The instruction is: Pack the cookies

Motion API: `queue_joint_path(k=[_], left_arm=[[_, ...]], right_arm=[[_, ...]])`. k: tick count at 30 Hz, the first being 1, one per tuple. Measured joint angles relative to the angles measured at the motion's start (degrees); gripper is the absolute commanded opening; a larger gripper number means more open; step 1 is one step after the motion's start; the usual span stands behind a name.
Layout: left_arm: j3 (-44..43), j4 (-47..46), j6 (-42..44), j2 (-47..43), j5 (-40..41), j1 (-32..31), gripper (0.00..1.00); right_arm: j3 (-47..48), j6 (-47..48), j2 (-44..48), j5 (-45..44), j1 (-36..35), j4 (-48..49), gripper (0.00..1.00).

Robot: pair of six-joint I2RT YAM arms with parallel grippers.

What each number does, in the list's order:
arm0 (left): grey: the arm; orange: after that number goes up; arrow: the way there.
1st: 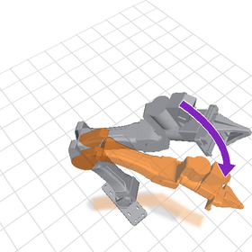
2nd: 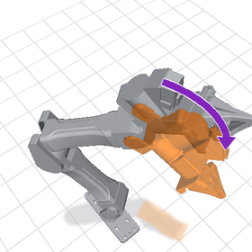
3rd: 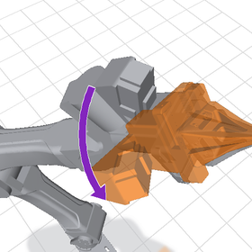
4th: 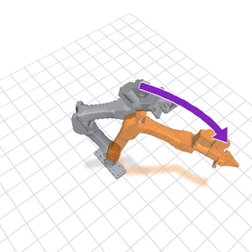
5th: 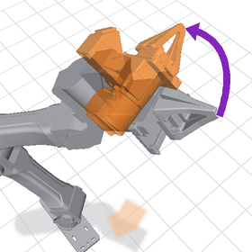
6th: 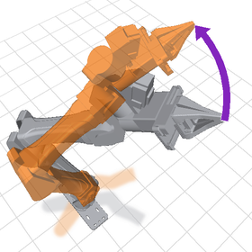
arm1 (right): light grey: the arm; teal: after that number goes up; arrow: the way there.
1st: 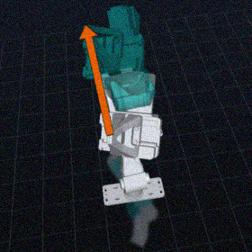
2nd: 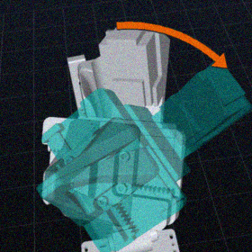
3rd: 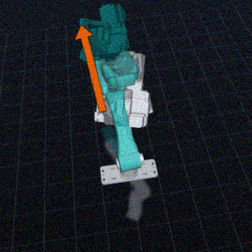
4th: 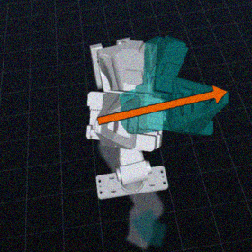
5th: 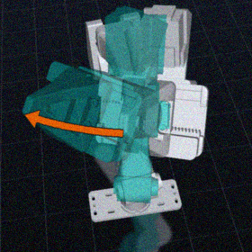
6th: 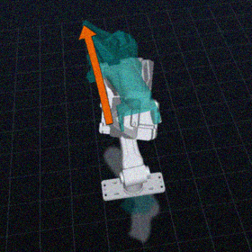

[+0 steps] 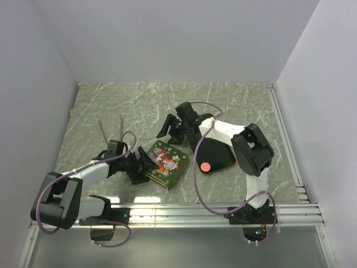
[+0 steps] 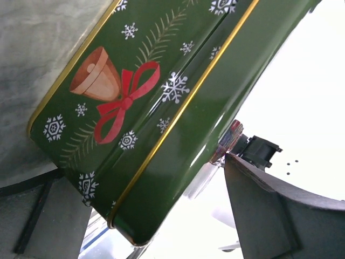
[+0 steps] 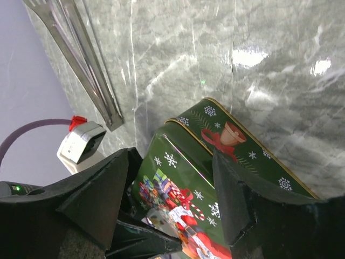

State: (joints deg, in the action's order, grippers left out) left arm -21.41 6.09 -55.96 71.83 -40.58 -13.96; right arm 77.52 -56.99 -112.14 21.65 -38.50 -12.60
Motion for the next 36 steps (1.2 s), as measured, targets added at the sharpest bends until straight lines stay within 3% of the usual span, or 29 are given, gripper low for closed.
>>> queue_joint_path(k=[14,27,28,32,36], left_arm=[[-1.55,5.86,2.58,-3.48,4.11,0.00,0.98],[-1.77,5.03,3.37,-5.53,6.49,0.15,0.96],[-1.77,4.94,3.37,-5.60,6.56,0.15,0.96],[-1.77,4.90,3.34,-5.73,6.78,0.15,0.95],[-1.77,4.87,3.34,-5.86,7.02,0.15,0.95]], right_arm=[[-0.48,0.09,0.72,-0.02,-0.17,-1.29,0.72],[0.22,4.92,5.88,-1.68,4.66,-11.89,0.77],[0.22,5.55,6.82,-2.05,5.60,-12.68,0.75],[0.04,8.20,12.09,-3.26,8.24,-14.47,0.45],[-4.44,8.59,18.82,2.23,6.97,-8.46,0.25]])
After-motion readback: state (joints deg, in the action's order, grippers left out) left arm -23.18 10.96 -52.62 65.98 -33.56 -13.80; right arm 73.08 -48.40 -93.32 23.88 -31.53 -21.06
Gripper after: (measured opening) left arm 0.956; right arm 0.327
